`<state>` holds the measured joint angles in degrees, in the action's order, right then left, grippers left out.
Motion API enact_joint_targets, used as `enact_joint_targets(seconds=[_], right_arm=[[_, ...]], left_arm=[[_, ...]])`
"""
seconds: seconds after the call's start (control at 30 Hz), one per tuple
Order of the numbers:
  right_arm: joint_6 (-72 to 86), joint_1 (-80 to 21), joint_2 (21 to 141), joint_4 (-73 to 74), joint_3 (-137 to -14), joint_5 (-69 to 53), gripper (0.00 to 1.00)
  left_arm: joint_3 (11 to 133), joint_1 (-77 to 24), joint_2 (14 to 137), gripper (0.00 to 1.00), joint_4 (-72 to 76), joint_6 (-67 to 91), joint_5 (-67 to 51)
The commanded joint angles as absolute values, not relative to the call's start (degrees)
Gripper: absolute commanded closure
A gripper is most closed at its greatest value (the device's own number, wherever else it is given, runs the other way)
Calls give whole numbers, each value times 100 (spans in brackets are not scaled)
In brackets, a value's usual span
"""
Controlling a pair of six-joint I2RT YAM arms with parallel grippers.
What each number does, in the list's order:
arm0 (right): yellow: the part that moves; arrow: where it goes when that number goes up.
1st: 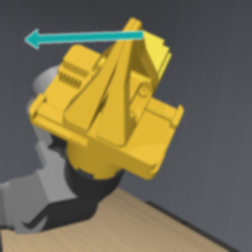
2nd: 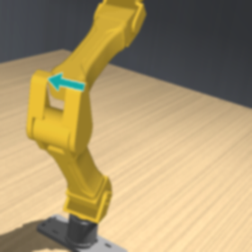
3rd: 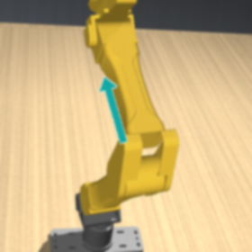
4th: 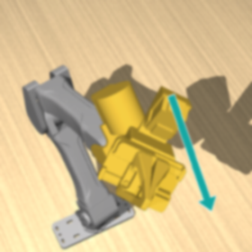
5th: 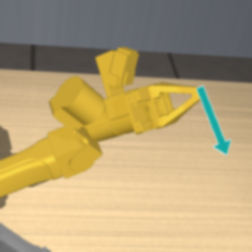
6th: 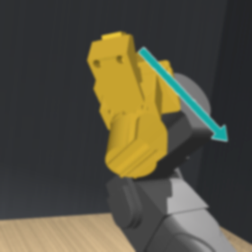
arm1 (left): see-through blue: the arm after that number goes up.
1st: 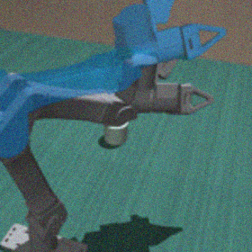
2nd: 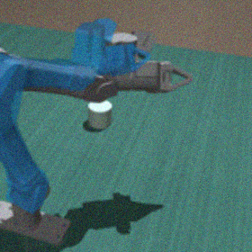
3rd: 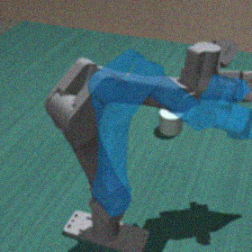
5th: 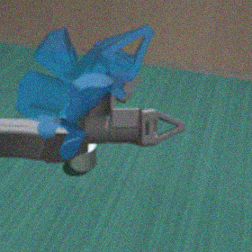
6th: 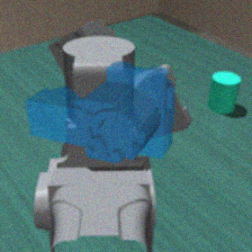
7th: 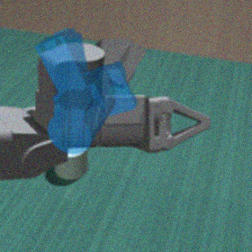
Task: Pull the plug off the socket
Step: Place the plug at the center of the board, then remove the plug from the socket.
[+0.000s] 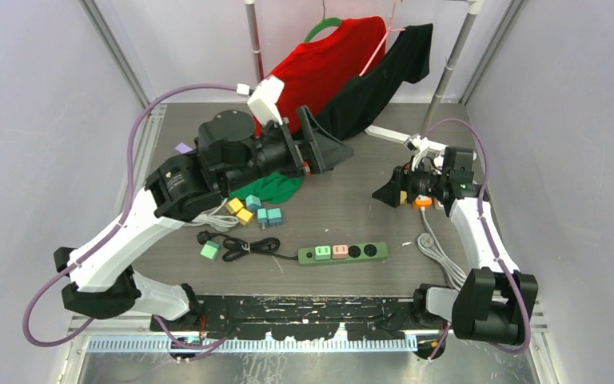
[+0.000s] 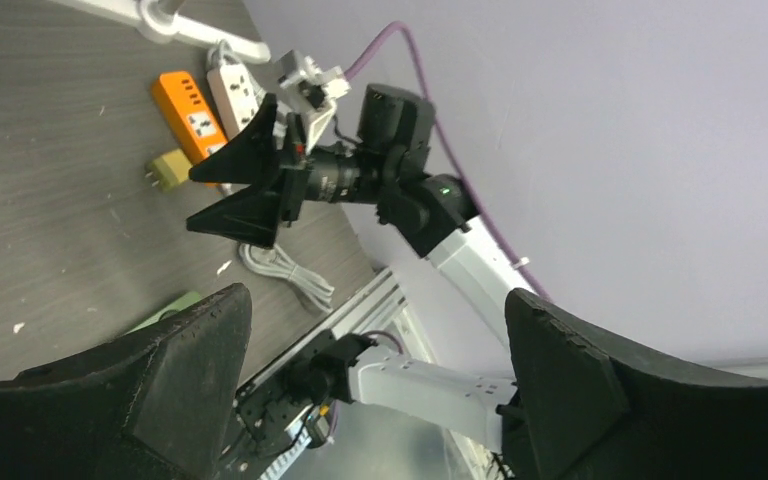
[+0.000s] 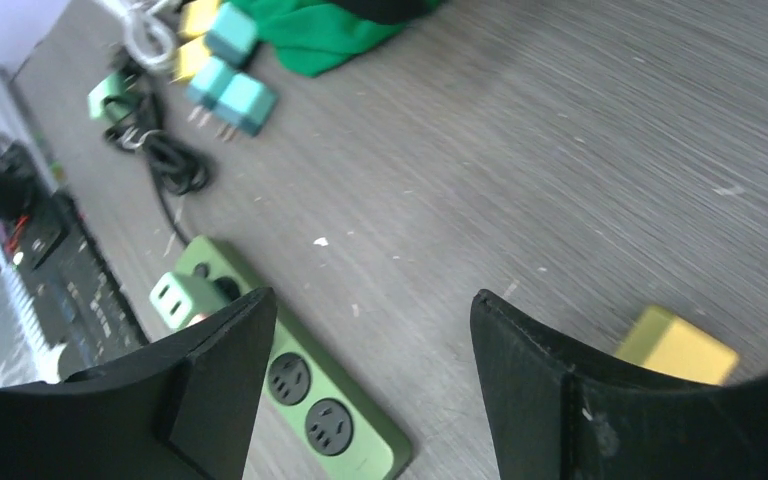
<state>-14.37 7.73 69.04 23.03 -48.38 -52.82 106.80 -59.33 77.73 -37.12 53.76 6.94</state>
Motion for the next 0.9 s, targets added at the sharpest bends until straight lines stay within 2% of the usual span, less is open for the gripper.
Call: enact_joint_targets(seconds=[0.0,0.2,0.37,0.57,0.67,0.73,0.87], right_arm=[[-2721,776,6535,3202,-5063,-6635,24],[-4318,543,6415,4295,-5080,-7191,23],[-5143,-123,6438,4730,-5060,-6888,18],[-8101,-1008,6717,6252,-4952,-6534,5],[-8256,-1289,6828,6181,-4909,-6213,4],[-8227,-1437,6879,6142,-4930,-6073,4],[-7826,-1691,6885,5762,-4866,-5882,5]], left_arm=[[10213,-6022,7643,4,-3423,5101,892],[8082,-5867,6730,0,-2097,4224,934],[6222,-5706,6073,1,-641,2881,9],[3843,-5697,5653,0,1397,199,-1110],[2704,-5690,5747,0,3020,-374,-1395],[2417,-5692,5925,0,3529,-425,-1407],[2587,-5692,6467,4,3380,-559,-1676]])
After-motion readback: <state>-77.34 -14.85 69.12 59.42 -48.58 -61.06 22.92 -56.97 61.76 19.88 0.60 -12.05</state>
